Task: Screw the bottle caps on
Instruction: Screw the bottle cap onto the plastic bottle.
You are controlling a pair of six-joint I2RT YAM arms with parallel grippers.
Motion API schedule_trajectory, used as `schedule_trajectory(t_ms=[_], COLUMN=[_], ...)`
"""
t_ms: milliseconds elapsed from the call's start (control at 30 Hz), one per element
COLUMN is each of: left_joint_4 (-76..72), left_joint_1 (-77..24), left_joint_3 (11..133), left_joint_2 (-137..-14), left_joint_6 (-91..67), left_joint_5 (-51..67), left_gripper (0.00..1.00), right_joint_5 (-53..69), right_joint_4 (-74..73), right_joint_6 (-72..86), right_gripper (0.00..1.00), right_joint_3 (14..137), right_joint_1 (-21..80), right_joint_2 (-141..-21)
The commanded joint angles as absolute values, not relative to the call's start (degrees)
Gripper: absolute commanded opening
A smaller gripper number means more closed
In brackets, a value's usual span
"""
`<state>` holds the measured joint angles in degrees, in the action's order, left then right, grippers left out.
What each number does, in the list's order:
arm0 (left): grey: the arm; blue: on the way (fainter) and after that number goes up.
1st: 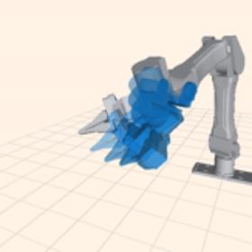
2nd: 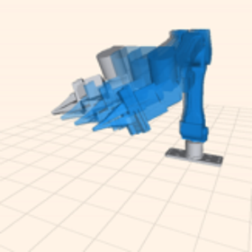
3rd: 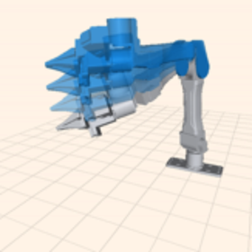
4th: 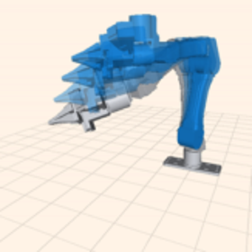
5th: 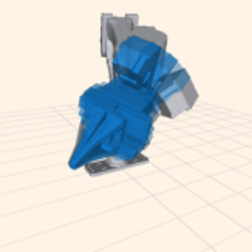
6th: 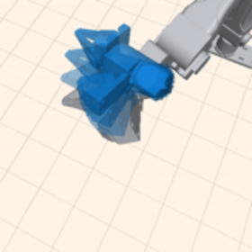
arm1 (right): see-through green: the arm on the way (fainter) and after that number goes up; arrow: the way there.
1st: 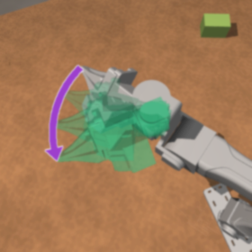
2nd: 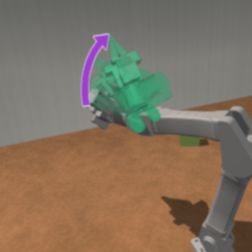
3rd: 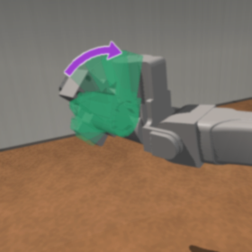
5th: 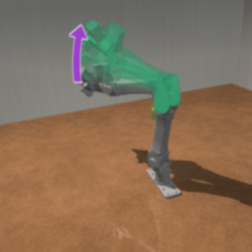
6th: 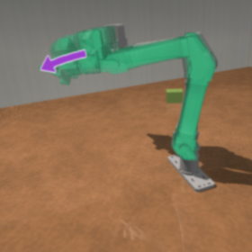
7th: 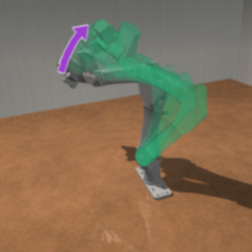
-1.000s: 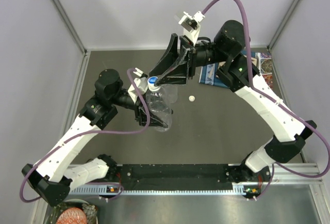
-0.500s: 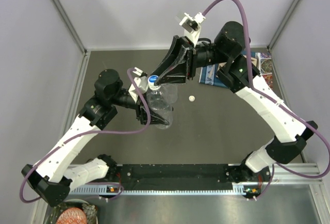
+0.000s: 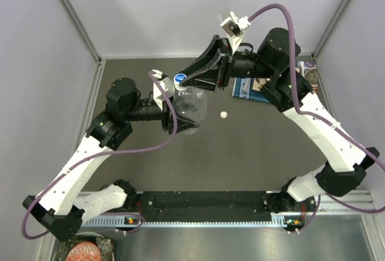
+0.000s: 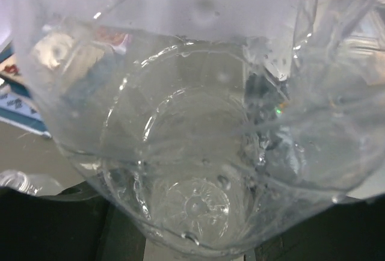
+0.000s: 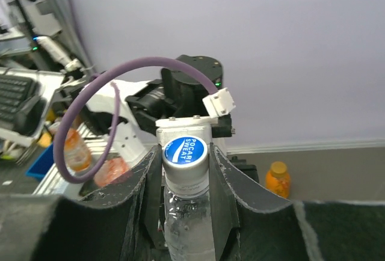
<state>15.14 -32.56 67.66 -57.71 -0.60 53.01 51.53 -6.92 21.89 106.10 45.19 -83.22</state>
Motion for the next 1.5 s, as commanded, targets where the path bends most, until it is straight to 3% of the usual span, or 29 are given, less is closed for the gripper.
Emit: schedule_trajectory(t_ms=[0,167,333,600,733,800,833,900,933,1133,1300,1467], left_joint_4=[12.39,15.20,17.23,17.93,18.28,18.02,18.02,16.88,16.44,11.61,9.58,4.57], left_joint_1=[-30.59,-30.23,-30.23,-30.23,-30.23,-30.23,-30.23,-30.23,-30.23,-30.15,-30.15,-30.23], left_joint_3=[73.56,75.23,75.50,74.62,73.39,72.60,72.25,71.02,70.58,66.98,65.40,62.85], left_joint_2=[-57.74,-58.01,-58.27,-57.57,-57.31,-57.13,-57.04,-56.60,-56.17,-55.20,-55.37,-55.46], left_joint_6=[-2.46,-0.80,1.04,1.84,1.85,1.76,1.76,1.67,1.93,0.18,-1.48,-5.53], left_joint_5=[36.60,26.20,18.12,14.16,13.27,14.32,15.11,20.54,22.57,44.80,56.32,73.29], left_gripper=[0.00,0.00,0.00,0.00,0.00,0.00,0.00,0.00,0.00,0.00,0.00,0.00], right_joint_5=[48.81,38.35,18.14,-11.82,-18.63,-18.20,-17.93,-16.36,-15.30,-0.81,9.13,27.01], right_joint_4=[-16.17,-17.66,-19.77,-22.58,-25.13,-26.01,-26.02,-25.93,-25.93,-23.12,-20.57,-19.95], right_joint_6=[19.78,18.46,18.98,27.24,26.72,26.37,26.19,25.05,24.61,22.59,16.89,14.94], right_gripper=[0.00,0.00,0.00,0.00,0.00,0.00,0.15,0.24,0.34,0.58,0.69,0.67], right_joint_3=[99.95,94.58,91.67,92.55,97.37,101.24,102.38,105.72,107.91,108.37,105.73,107.84], right_joint_1=[45.97,48.60,55.79,65.73,68.99,69.08,69.08,68.82,68.47,63.38,60.12,53.28], right_joint_2=[-80.69,-78.40,-77.61,-79.28,-80.94,-81.21,-80.95,-79.46,-78.84,-71.29,-68.82,-72.77])
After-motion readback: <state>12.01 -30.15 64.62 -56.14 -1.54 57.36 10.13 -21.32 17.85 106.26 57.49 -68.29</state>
